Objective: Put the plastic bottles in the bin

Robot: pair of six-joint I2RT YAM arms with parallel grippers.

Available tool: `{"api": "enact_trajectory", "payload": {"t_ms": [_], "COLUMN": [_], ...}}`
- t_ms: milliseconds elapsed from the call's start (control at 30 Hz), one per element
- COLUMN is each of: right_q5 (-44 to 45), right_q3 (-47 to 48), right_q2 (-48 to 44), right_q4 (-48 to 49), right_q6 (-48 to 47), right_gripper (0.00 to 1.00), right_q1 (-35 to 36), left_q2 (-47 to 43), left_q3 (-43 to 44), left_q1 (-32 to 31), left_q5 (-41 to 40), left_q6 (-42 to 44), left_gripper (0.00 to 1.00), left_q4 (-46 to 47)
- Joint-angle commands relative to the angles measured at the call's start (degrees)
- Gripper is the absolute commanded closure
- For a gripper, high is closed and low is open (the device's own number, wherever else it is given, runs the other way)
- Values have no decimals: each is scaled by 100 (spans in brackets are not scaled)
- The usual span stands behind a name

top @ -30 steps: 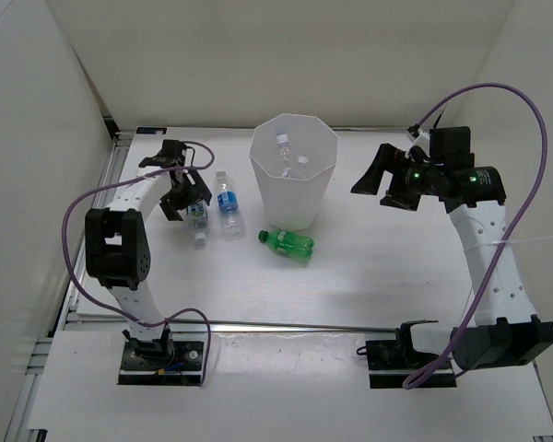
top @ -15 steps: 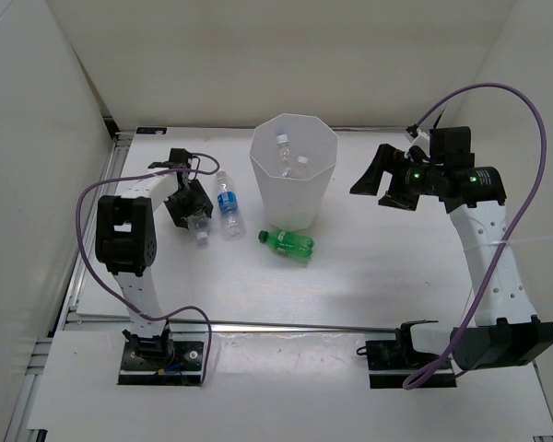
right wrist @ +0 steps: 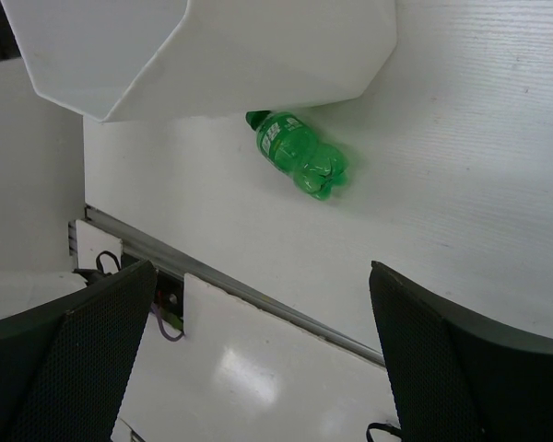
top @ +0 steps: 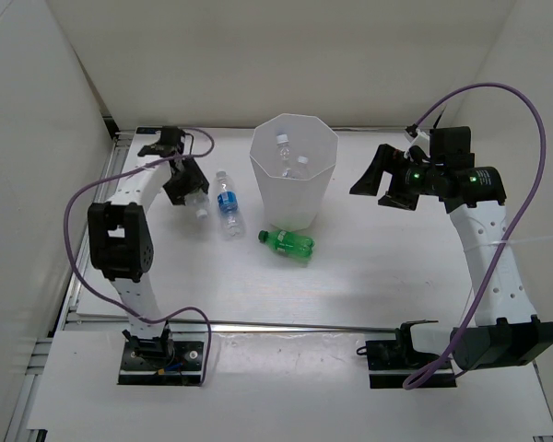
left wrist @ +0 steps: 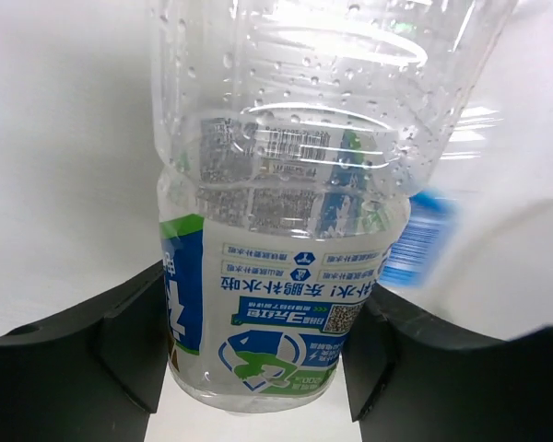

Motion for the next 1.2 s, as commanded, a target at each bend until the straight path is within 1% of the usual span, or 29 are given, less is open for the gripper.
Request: {"api": "enact_trajectory", "payload": {"t_ms": [0, 33, 67, 100, 133, 200, 233, 267, 300, 367, 400, 433, 533, 567, 633, 700, 733, 833, 900, 933, 1000, 1033, 1133, 1167], "right_q5": [-140, -140, -218, -297, -298, -351, -351, -403, -404, -404, -404, -404, -404, -404, -456, -456, -456, -456, -456, -456, -456, -361, -245, -167], "right_q3": [-1, -1, -54, -106, -107, -160, -160, -160, -160, -160, -160, -229, -300, -352, -422, -475, -554, -721, -800, -871, -924, -1011, -1170, -1266], "right_q2": [-47, -47, -47, -47, -47, 14, 15, 15, 67, 68, 68, 68, 15, 15, -55, -204, -205, -424, -503, -564, -635, -688, -741, -811], "right_q4": [112, 172, 173, 225, 278, 279, 331, 331, 384, 384, 384, 384, 437, 437, 437, 437, 437, 437, 437, 437, 437, 437, 437, 437], "right_q6": [-49, -49, -49, -49, 12, 65, 66, 66, 66, 118, 118, 118, 118, 118, 118, 118, 118, 118, 118, 118, 118, 118, 180, 128], "right_gripper": [0, 0, 0, 0, 0, 0, 0, 0, 0, 0, 0, 0, 0, 0, 0, 0, 0, 0, 0, 0, 0, 0, 0, 0], "right_q1": [1, 1, 1, 1, 1, 1, 1, 1, 1, 1, 1, 1, 1, 1, 1, 1, 1, 1, 1, 1, 1, 1, 53, 53], "left_q2": [-1133, -1212, -1265, -1266, -1196, -1029, -1028, -950, -949, -949, -949, -888, -582, -493, -283, -168, -54, 35, 35, 35, -105, -184, -693, -1095], "left_q3": [900, 1285, 1524, 1822, 2477, 3158, 3709, 3941, 4108, 4137, 4076, 4075, 4128, 4189, 4189, 4189, 4189, 4242, 4364, 4365, 4479, 4479, 4348, 4217], "left_q1": [23, 23, -30, -161, -249, -538, -644, -741, -838, -1101, -1215, -1460, -1866, -2137, -2454, -2631, -2788, -2930, -2983, -2983, -2983, -2983, -2913, -2843], "left_q5": [-184, -184, -10, 79, 167, 404, 474, 475, 658, 896, 1115, 1195, 1275, 1275, 1275, 1214, 1213, 1152, 1152, 1152, 977, 750, 249, -328], "left_q6": [-135, -196, -197, -145, -144, -144, -144, -144, -205, -267, -319, -320, -57, 31, 224, 303, 382, 436, 436, 436, 505, 506, 524, 454], "left_gripper": [43, 43, 43, 43, 43, 43, 43, 43, 42, 39, 39, 39, 39, 38, 36, 33, 33, 18, 11, 1, 1, 1, 1, 1], "left_q4": [-51, -51, -51, -103, -104, -235, -235, -235, -166, 97, 229, 326, 327, 327, 327, 327, 327, 195, 195, 195, 134, 73, -121, -121]}}
